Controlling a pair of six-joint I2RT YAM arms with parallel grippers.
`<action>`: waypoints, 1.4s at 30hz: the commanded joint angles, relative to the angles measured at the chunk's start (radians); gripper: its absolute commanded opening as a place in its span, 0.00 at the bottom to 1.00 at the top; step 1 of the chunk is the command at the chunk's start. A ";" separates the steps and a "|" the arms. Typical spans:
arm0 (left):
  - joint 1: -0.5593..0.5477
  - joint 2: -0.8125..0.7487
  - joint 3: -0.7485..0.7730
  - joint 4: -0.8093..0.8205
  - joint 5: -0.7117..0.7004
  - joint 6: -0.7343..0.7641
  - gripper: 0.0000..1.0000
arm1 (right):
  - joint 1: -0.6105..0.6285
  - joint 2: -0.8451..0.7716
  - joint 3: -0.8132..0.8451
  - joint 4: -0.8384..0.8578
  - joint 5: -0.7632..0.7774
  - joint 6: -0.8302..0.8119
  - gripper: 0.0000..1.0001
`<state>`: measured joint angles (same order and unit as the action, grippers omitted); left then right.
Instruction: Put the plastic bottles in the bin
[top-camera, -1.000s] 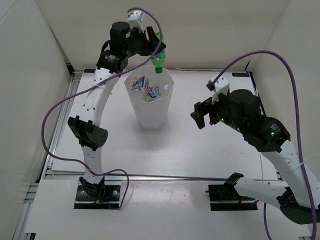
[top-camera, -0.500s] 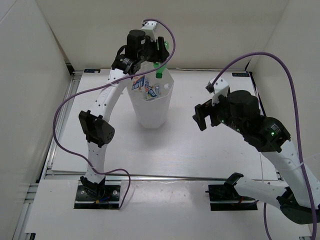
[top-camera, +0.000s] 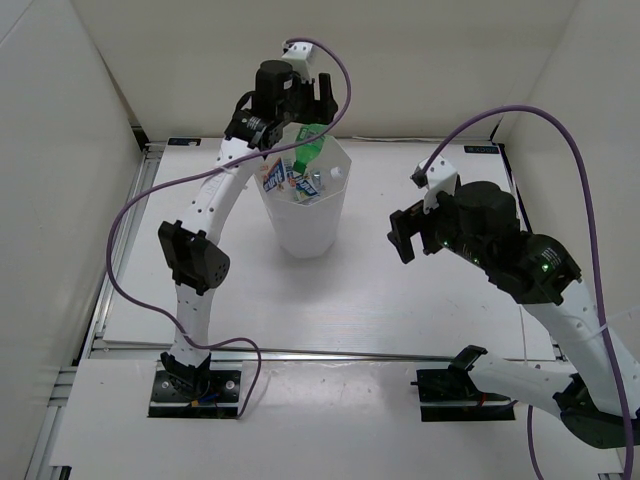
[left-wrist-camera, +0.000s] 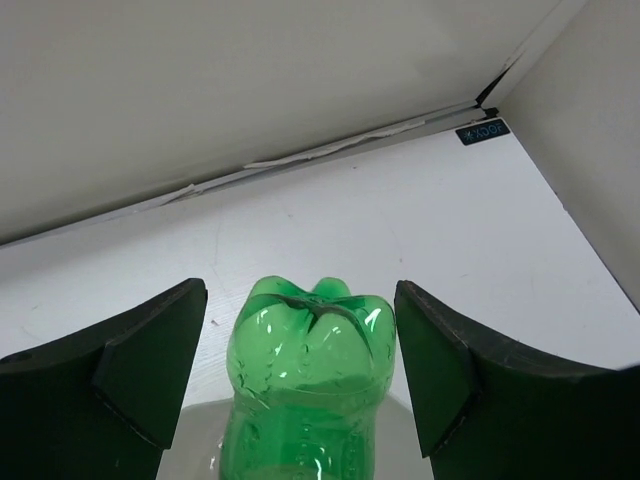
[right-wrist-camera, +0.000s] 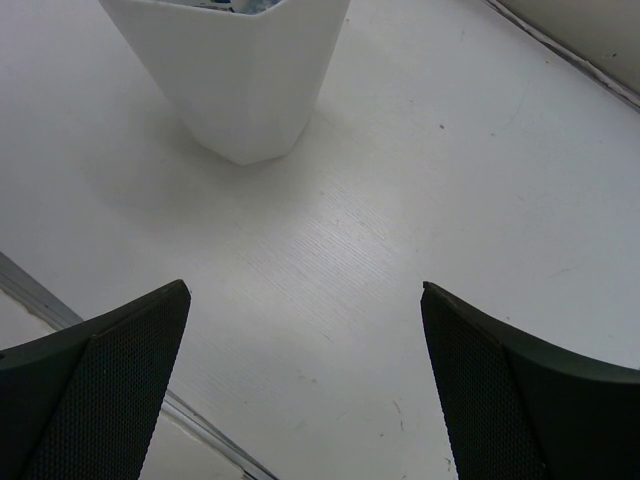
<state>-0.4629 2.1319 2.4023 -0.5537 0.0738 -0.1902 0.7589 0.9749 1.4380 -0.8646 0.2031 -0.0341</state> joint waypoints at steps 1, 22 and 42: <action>-0.026 -0.093 -0.028 -0.002 -0.046 0.018 0.87 | 0.000 0.001 0.033 0.042 -0.002 -0.013 1.00; -0.046 -0.112 -0.016 -0.002 -0.077 0.028 0.88 | 0.000 0.010 0.033 0.042 -0.013 -0.013 1.00; -0.157 -0.553 -0.159 0.009 -0.632 0.006 1.00 | -0.176 0.234 0.235 -0.079 0.297 0.295 1.00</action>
<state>-0.5880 1.7542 2.3238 -0.5514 -0.2527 -0.2203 0.6426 1.1717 1.5959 -0.8684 0.4690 0.1204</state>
